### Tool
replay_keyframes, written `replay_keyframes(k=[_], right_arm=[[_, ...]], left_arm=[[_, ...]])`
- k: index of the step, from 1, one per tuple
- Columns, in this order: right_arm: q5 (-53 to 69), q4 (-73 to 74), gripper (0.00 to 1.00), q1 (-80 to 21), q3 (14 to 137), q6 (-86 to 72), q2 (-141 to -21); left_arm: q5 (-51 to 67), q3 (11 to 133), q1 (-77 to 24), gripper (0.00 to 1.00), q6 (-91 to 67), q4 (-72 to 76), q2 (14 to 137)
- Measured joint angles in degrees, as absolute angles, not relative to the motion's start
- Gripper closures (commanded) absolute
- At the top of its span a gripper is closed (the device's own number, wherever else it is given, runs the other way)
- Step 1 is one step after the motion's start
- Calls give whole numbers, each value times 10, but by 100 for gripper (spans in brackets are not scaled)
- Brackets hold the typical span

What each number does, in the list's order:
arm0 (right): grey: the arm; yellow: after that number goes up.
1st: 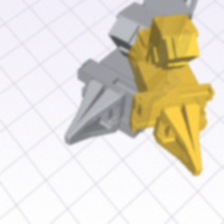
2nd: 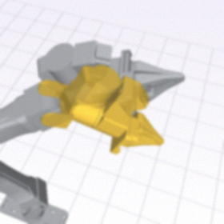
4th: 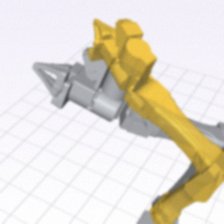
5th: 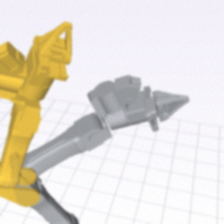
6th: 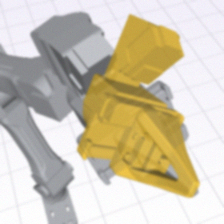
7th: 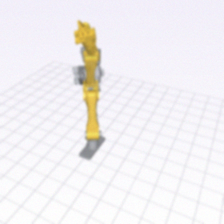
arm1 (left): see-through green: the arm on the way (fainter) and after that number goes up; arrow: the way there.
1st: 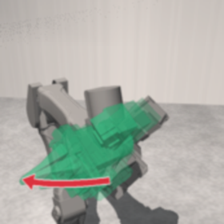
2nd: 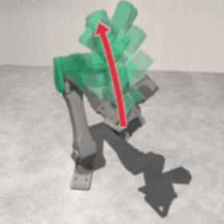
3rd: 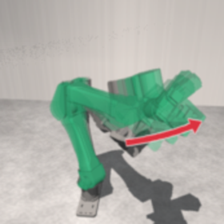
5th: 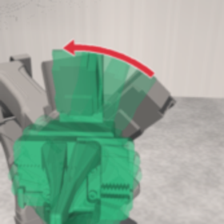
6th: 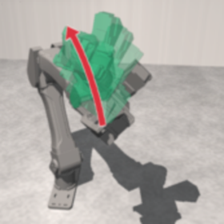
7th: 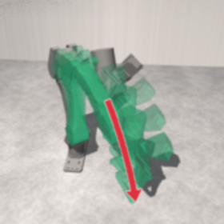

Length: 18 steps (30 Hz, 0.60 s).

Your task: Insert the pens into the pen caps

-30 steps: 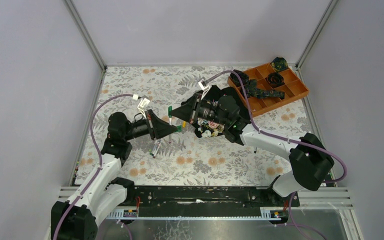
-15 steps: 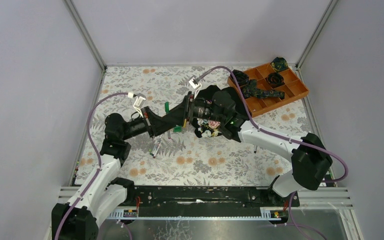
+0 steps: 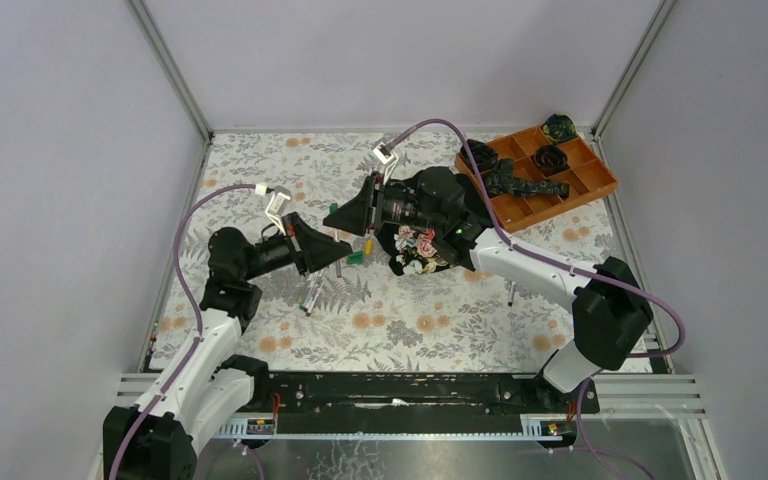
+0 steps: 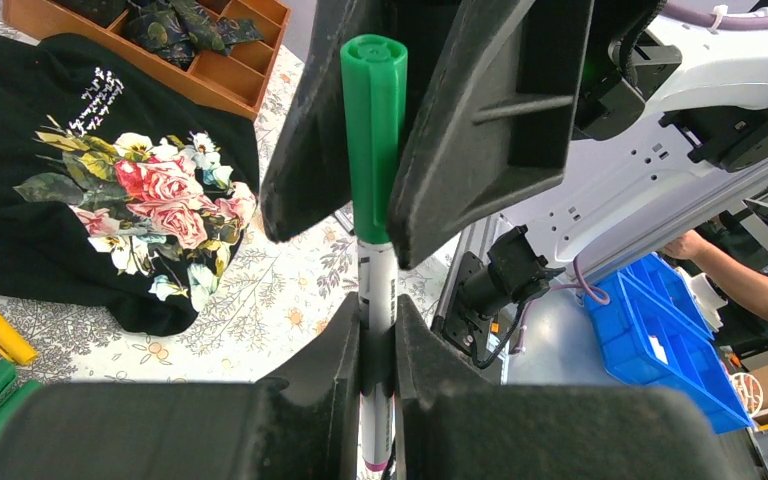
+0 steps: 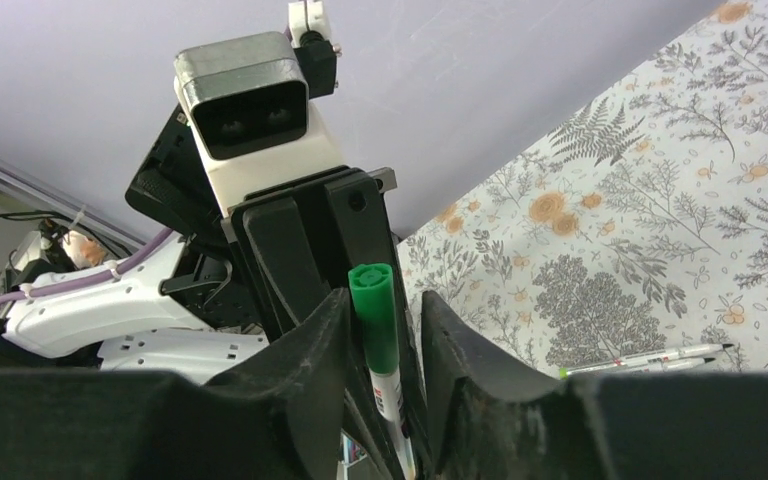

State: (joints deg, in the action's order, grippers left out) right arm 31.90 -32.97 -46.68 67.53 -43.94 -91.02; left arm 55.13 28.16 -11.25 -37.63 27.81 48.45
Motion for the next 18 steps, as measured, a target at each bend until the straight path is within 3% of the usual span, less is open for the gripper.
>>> replay_keyframes(k=[5, 18], right_arm=[[332, -325, 99, -467, 675, -431, -911], [338, -389, 100, -468, 589, -434, -884]], left_arm=[[553, 282, -112, 100, -381, 278, 485], [582, 256, -125, 100, -425, 300, 494]])
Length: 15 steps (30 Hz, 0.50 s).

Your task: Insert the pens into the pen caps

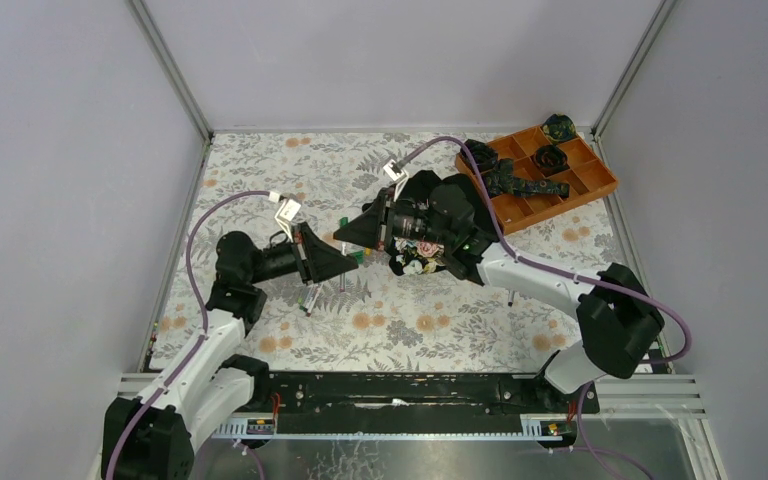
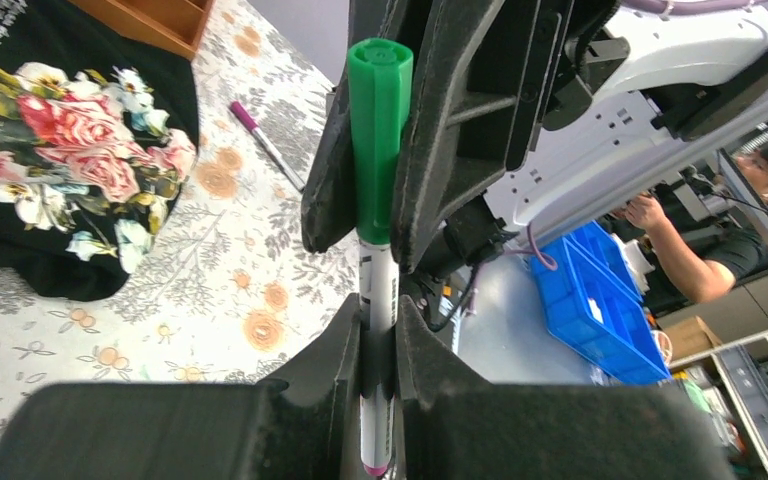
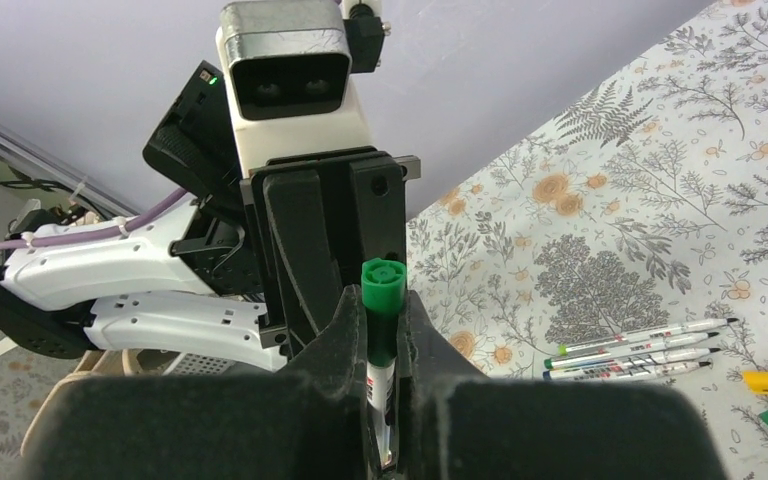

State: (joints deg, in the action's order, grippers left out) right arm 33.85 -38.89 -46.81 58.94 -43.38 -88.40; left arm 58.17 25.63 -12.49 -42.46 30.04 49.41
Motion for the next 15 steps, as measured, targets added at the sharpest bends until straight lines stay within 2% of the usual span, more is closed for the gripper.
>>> replay_keyframes(k=[15], right_arm=[[275, -461, 100, -493, 504, -456, -842]], left_arm=[[639, 255, -131, 100, -463, 353, 522]])
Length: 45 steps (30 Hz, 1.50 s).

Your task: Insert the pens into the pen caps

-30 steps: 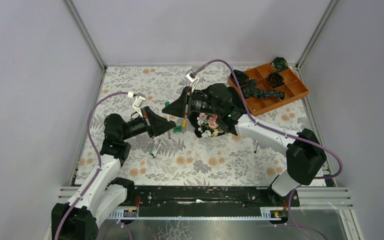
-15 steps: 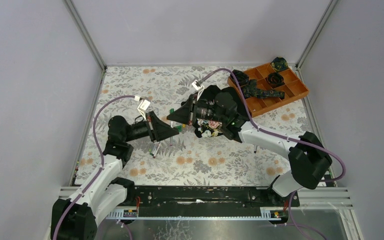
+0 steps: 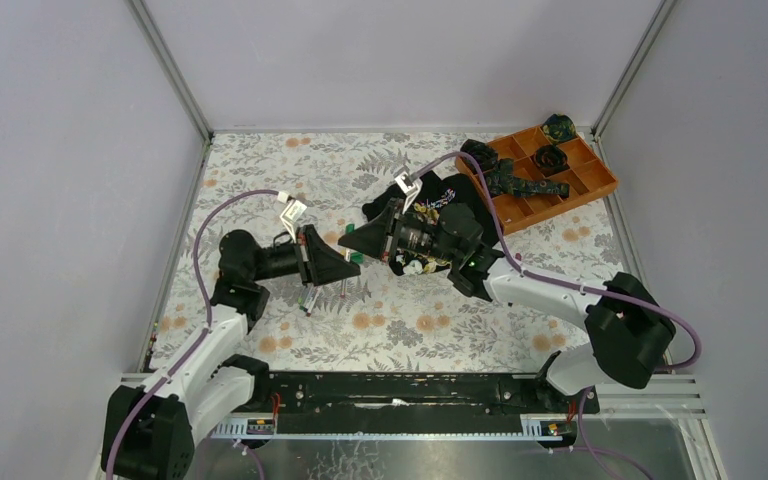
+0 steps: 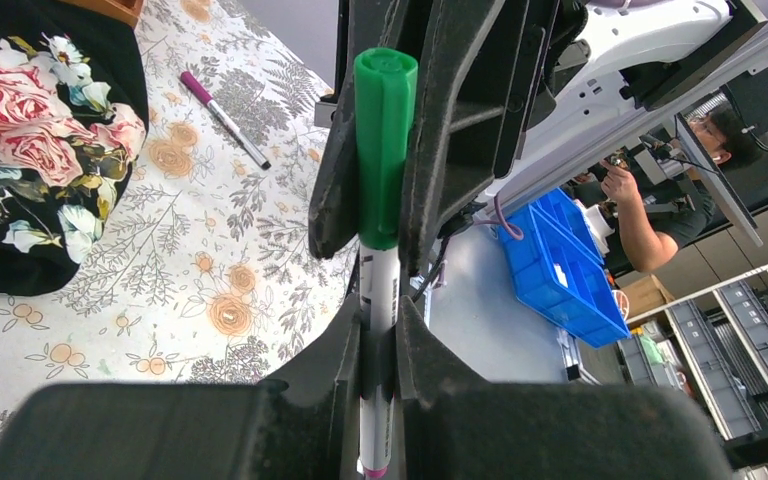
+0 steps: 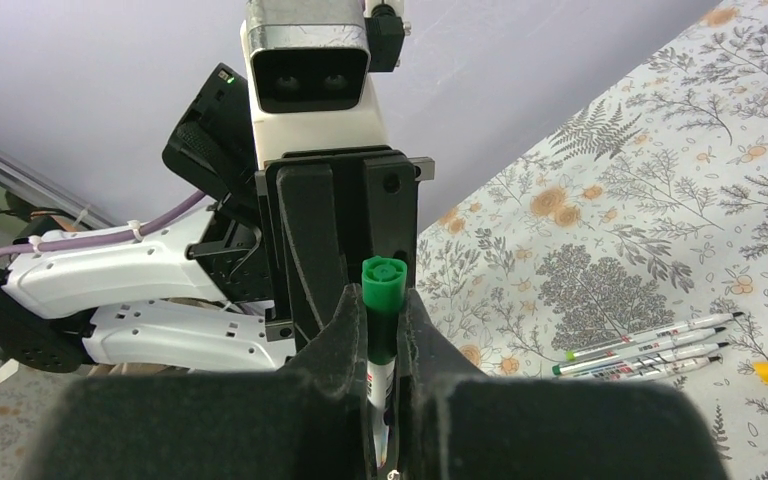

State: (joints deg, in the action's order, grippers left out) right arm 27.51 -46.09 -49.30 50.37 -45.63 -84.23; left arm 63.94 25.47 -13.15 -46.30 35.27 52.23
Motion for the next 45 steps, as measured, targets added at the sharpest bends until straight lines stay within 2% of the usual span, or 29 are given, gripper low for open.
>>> replay_keyframes(k=[2, 3, 6, 8, 10, 12, 13, 16, 20, 24, 31, 33, 37, 42, 45], right_arm=[[265, -461, 100, -495, 498, -457, -838], [257, -458, 100, -497, 495, -457, -834], [224, -406, 100, -504, 503, -445, -814], [206, -300, 100, -508, 525, -423, -794], [190, -213, 100, -499, 539, -409, -780], [174, -130, 100, -468, 543, -395, -765], [165, -96, 100, -448, 543, -387, -758], [128, 3, 100, -366, 544, -362, -746], [94, 102, 100, -247, 538, -332, -742], [66, 161, 100, -152, 506, -306, -739], [60, 190, 100, -79, 478, -284, -791], [58, 190, 91, -76, 478, -279, -815], [53, 190, 64, -74, 478, -275, -847], [52, 183, 41, -74, 477, -273, -844], [51, 177, 36, -74, 473, -270, -833]], left_arm=[[643, 255, -131, 100, -465, 356, 527], [644, 255, -131, 97, -465, 356, 528], [646, 259, -132, 61, -450, 343, 529], [611, 282, -125, 42, -418, 302, 526], [567, 310, -117, 31, -373, 243, 511], [521, 325, -113, 29, -332, 183, 488], [489, 330, -112, 29, -312, 148, 473], [403, 334, -111, 40, -270, 44, 452], [265, 353, -111, 50, -240, -86, 490], [165, 368, -111, 53, -227, -175, 559], [80, 390, -111, 60, -212, -246, 623], [72, 404, -111, 63, -206, -258, 650], [59, 427, -111, 73, -196, -269, 711], [36, 441, -111, 77, -193, -281, 764], [31, 449, -111, 80, -192, -283, 784]])
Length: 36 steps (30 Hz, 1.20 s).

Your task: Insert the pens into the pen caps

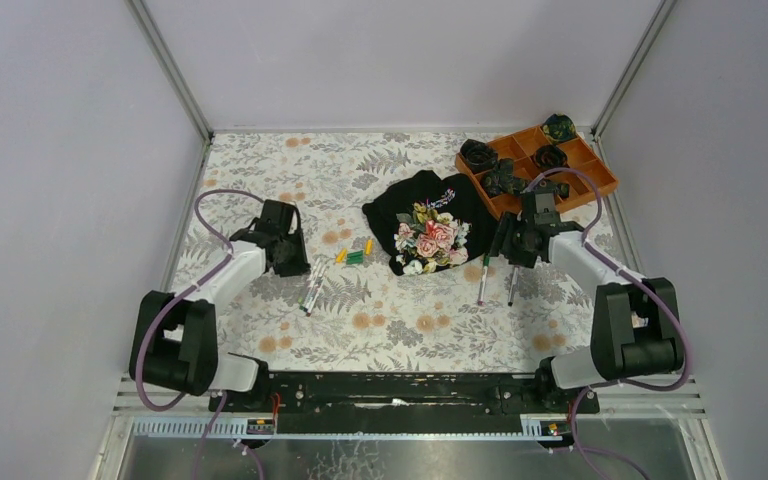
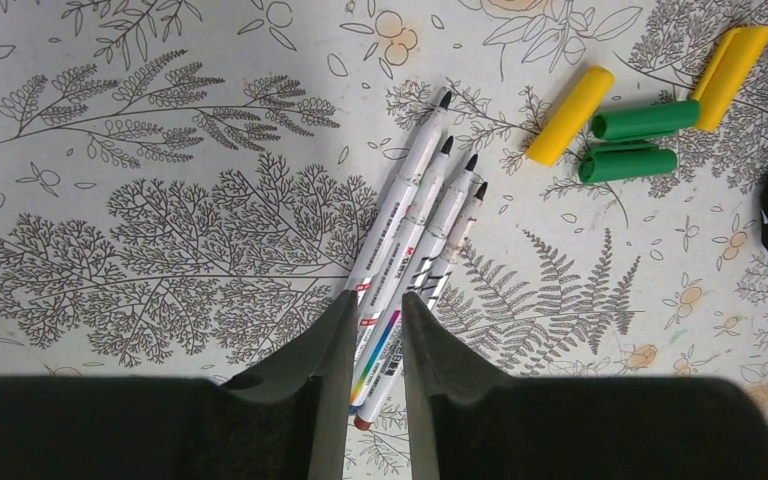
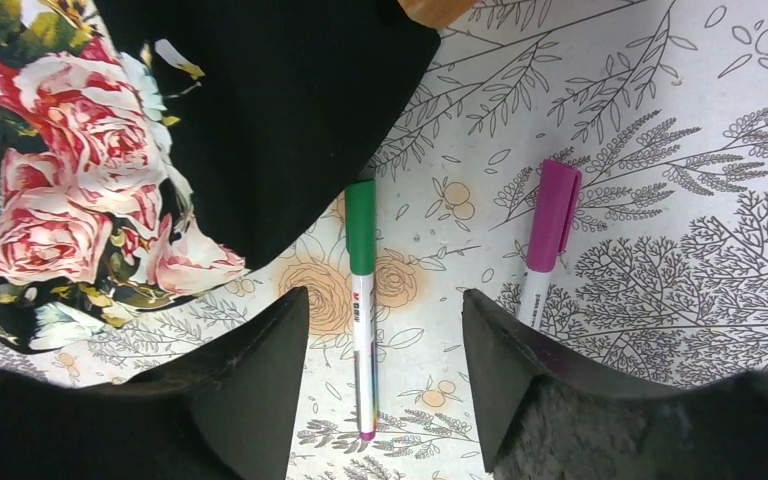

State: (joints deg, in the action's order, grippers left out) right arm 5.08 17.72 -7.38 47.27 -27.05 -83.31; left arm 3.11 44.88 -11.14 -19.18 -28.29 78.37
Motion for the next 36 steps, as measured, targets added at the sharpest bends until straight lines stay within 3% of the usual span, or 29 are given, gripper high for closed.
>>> replay_keyframes(k=[11, 33, 36], right_arm=[[52, 168, 34, -74, 459, -268, -781], [72, 153, 33, -74, 439, -268, -752], [74, 149, 33, -74, 437, -270, -752]], left_arm=[[31, 461, -111, 87, -189, -284, 835], [29, 484, -111, 88, -187, -287, 891], [25, 488, -111, 84, -187, -288, 894]])
